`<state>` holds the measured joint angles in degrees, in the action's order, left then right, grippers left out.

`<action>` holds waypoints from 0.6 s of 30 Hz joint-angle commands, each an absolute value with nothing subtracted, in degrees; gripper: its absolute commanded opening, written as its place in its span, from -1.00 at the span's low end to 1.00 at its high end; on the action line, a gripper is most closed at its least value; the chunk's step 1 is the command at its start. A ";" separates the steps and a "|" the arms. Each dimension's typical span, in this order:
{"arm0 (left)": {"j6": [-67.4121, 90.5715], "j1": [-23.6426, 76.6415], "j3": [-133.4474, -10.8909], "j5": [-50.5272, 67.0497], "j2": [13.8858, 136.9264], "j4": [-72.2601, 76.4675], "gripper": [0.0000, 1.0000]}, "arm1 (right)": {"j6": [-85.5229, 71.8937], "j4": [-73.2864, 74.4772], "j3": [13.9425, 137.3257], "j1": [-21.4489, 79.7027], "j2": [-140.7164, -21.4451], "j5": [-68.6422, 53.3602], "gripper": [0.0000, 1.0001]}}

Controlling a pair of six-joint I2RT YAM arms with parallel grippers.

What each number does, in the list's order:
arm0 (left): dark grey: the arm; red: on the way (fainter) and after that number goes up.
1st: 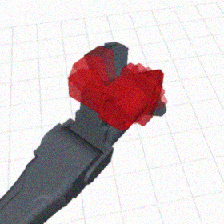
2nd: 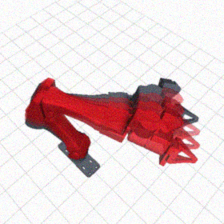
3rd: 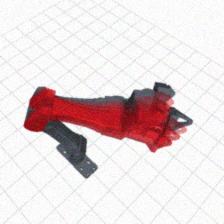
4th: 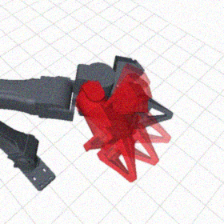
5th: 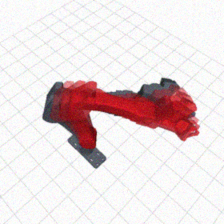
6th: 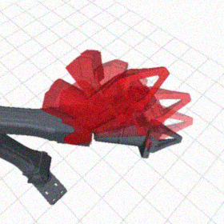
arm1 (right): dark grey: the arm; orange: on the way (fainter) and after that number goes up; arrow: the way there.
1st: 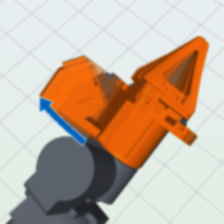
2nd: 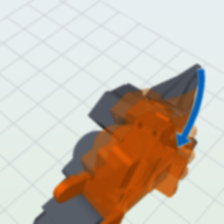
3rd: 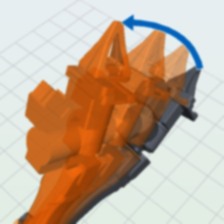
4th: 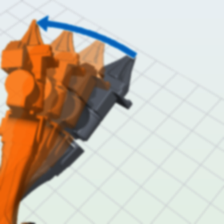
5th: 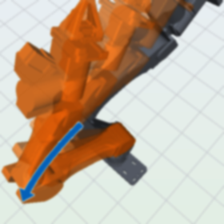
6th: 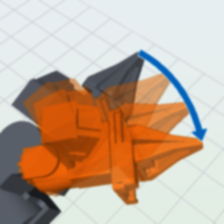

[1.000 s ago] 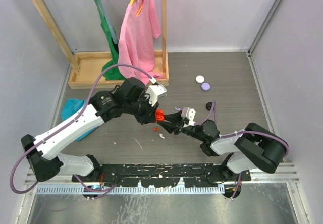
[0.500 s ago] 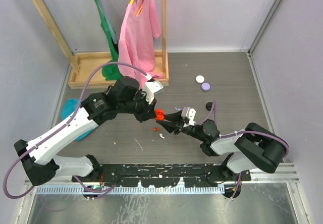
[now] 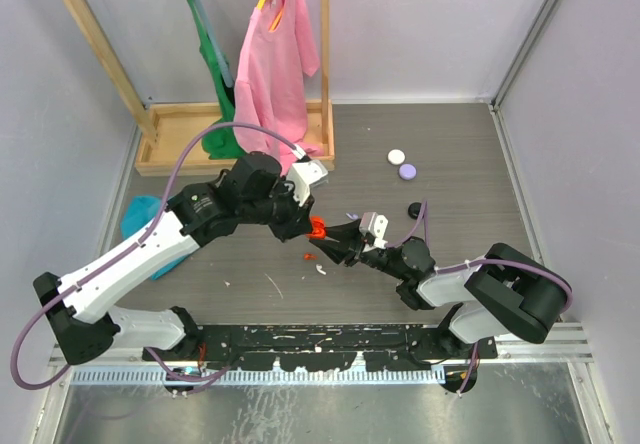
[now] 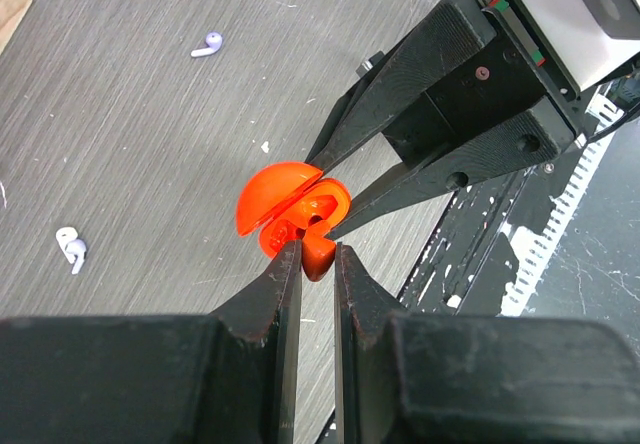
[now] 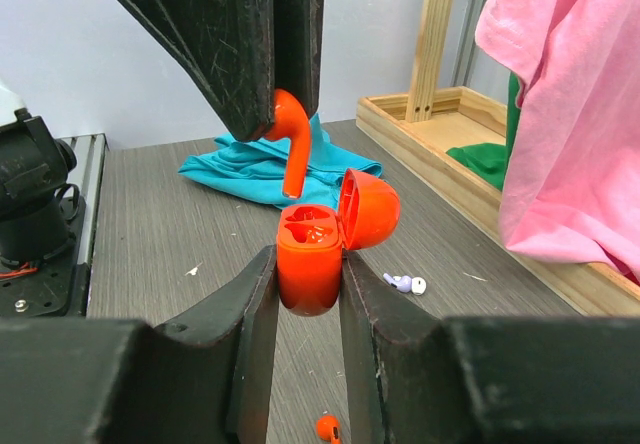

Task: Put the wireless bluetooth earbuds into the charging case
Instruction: Place the earbud in the charging case.

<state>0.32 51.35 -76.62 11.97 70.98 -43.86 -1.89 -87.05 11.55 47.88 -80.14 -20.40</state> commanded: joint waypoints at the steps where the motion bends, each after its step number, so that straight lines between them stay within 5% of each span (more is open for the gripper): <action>1: -0.80 51.69 -76.73 11.72 71.48 -40.22 -0.83 | -1.68 -96.56 12.47 47.73 -79.19 -19.69 -0.90; 18: -3.26 52.60 -77.59 9.23 72.33 -44.16 -0.85 | -1.49 -96.54 12.74 47.65 -79.91 -19.42 -0.91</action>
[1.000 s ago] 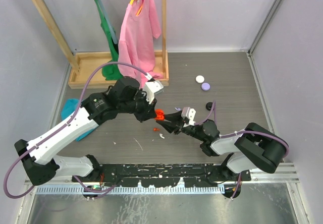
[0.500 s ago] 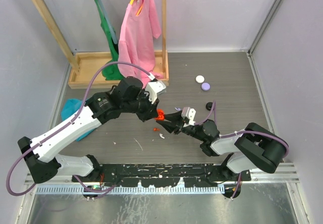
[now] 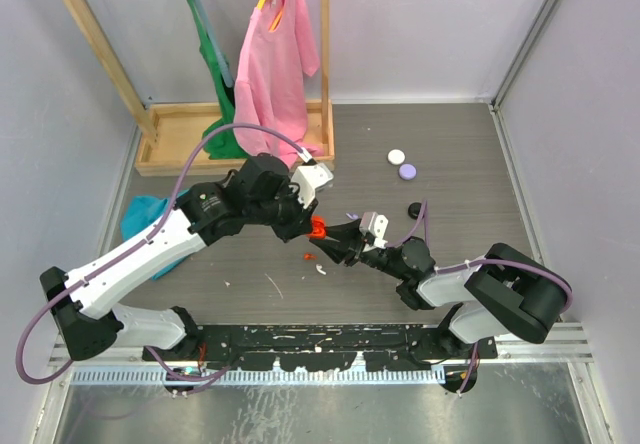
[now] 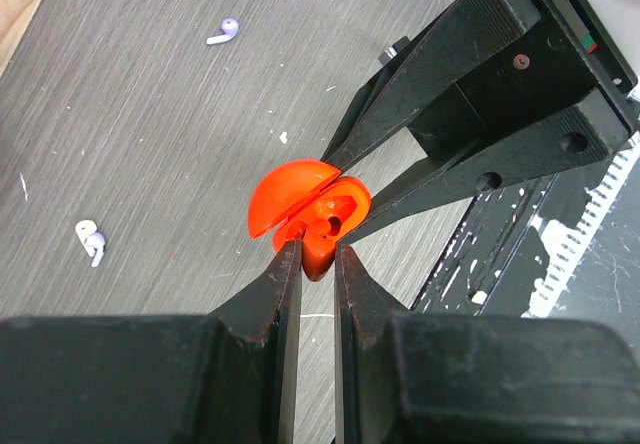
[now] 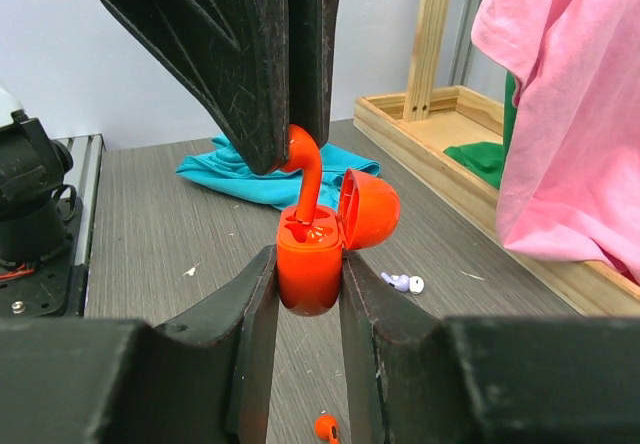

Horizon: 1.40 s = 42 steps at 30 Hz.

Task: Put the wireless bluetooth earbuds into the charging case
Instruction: Place the earbud in the charging case.

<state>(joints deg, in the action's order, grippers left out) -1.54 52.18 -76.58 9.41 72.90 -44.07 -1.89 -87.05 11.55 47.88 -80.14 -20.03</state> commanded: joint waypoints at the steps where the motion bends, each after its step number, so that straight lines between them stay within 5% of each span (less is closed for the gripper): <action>1: -3.45 52.64 -77.65 9.45 72.33 -44.41 -0.85 | -1.49 -96.54 12.74 47.69 -79.94 -19.42 -0.91; 32: -1.63 53.54 -78.76 10.83 77.49 -47.48 -0.84 | -2.33 -96.68 12.75 47.64 -78.71 -20.01 -0.91; 38: -0.88 53.40 -77.05 11.25 76.93 -44.78 -0.77 | -3.23 -96.97 12.74 47.64 -78.53 -20.45 -0.91; 42: 0.03 53.36 -77.03 10.38 76.72 -44.14 -0.54 | -3.30 -96.96 12.82 47.65 -78.41 -20.82 -0.91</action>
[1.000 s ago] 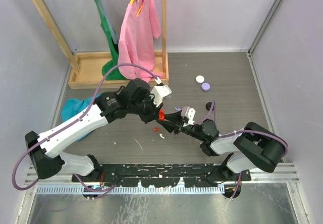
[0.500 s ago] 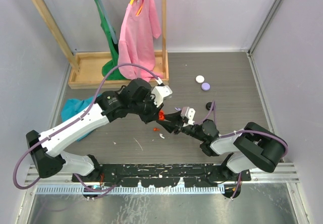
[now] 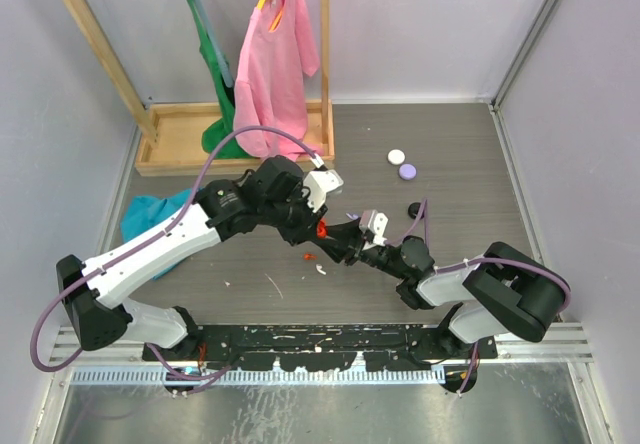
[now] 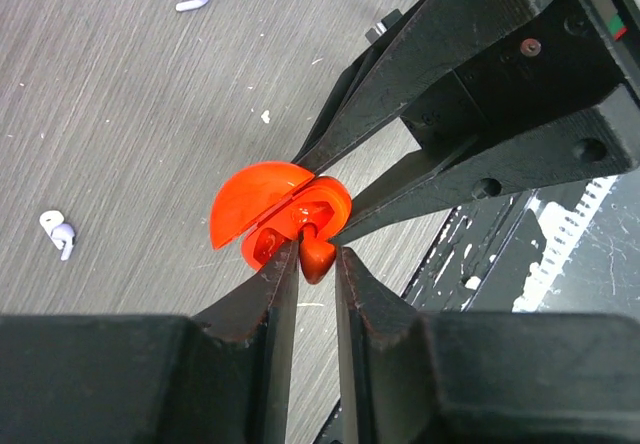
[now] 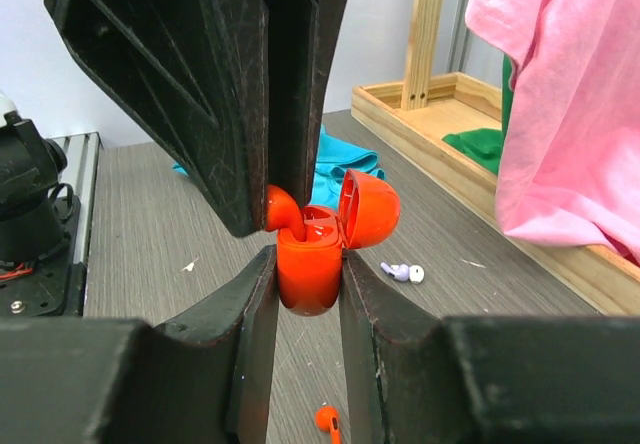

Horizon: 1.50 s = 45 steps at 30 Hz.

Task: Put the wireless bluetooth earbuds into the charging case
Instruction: Place the earbud in the charging case.

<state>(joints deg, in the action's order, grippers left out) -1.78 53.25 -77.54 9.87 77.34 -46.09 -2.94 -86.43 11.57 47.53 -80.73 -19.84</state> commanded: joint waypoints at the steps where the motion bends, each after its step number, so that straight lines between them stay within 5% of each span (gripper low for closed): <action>1: 0.27 53.35 -77.14 10.23 76.51 -43.98 -0.46 | -3.26 -97.01 12.73 47.69 -78.40 -20.79 -0.91; 8: 4.06 53.35 -77.96 7.30 73.58 -42.96 0.03 | -2.54 -96.97 12.02 47.60 -78.23 -18.65 -0.91; 14: 9.94 53.31 -75.53 6.02 68.32 -39.87 0.21 | -2.37 -96.98 12.05 47.56 -78.61 -17.80 -0.91; 45: 19.18 51.86 -74.09 16.27 71.55 -36.61 0.15 | -2.63 -96.97 11.43 47.55 -77.96 -17.84 -0.91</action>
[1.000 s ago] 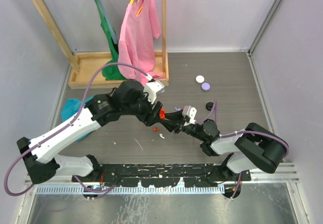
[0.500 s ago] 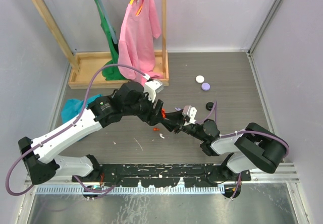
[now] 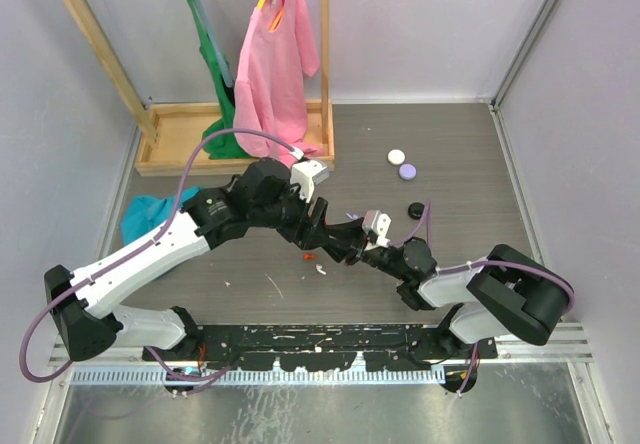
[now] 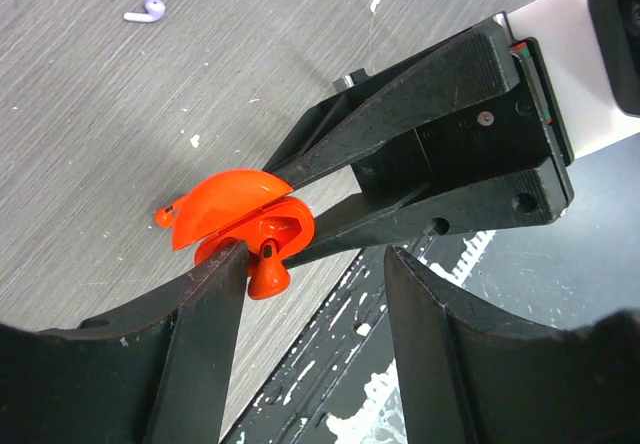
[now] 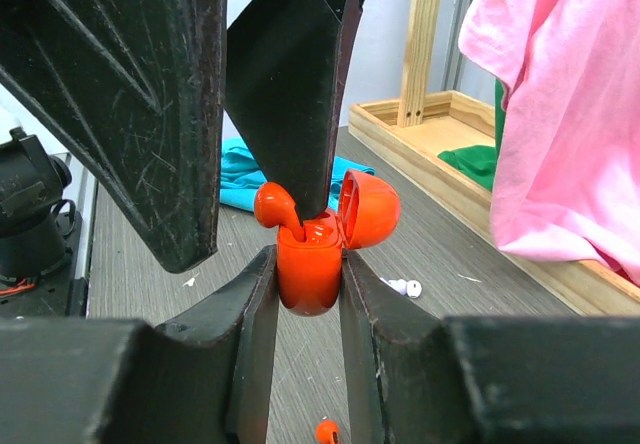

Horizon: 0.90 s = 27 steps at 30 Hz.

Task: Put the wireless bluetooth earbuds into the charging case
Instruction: Place the earbud in the charging case.

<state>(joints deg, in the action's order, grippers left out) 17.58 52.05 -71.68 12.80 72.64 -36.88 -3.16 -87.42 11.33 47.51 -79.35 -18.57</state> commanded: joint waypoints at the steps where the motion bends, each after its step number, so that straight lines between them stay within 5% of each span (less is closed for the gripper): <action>1: 19.36 51.86 -74.29 16.37 71.52 -37.05 0.15 | -2.59 -96.94 11.45 47.59 -77.96 -17.84 -0.91; 27: 22.87 51.86 -75.22 16.98 71.72 -35.46 0.14 | -2.71 -97.02 11.49 47.55 -77.87 -17.84 -0.91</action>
